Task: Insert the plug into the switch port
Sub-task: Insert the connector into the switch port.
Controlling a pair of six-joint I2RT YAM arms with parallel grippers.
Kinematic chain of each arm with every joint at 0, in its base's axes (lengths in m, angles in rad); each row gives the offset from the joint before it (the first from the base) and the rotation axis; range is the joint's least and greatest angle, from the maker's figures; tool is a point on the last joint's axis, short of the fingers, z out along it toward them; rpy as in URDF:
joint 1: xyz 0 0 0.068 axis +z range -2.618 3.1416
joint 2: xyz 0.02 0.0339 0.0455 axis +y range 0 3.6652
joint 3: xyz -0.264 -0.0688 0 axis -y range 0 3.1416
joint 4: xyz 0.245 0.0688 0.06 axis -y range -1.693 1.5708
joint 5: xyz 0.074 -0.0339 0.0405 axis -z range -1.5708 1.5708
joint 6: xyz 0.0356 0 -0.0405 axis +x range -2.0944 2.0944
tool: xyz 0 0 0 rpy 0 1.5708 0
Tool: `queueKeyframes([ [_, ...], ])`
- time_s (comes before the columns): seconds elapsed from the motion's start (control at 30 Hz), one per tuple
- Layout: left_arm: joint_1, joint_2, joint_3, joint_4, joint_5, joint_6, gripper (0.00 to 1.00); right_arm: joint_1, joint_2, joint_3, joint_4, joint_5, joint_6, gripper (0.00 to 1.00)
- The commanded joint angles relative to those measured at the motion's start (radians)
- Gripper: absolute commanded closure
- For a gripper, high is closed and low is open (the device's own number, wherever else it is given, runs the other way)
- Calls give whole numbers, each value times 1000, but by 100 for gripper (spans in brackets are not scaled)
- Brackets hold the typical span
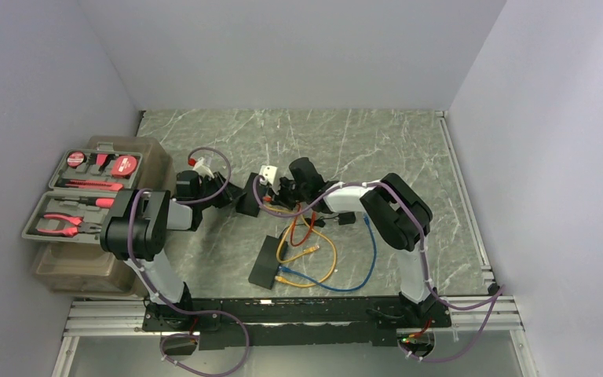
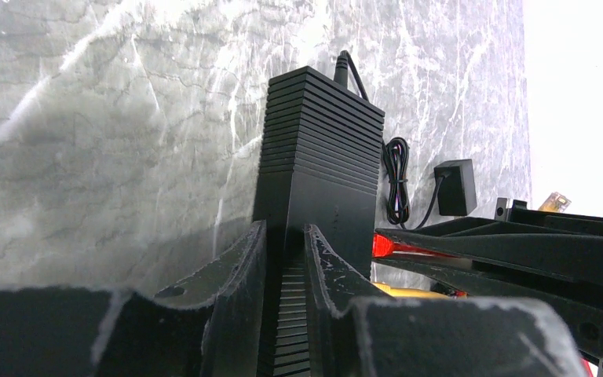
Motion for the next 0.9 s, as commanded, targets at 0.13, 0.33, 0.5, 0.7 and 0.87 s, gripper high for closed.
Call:
queueKeyframes([
  [0.13,-32,42,17,-9,99,0,77,19,24,111,152,-92,6,100],
  [0.33,-49,46,10,6,102,-10,78,18,40,137,176,-85,26,100],
  [0.5,-68,68,14,30,121,-26,79,19,48,153,175,-96,21,100],
  [0.7,-92,73,15,43,131,-40,80,19,45,156,189,-102,15,100],
  [0.87,-109,67,7,54,138,-57,81,19,40,168,191,-103,11,100],
])
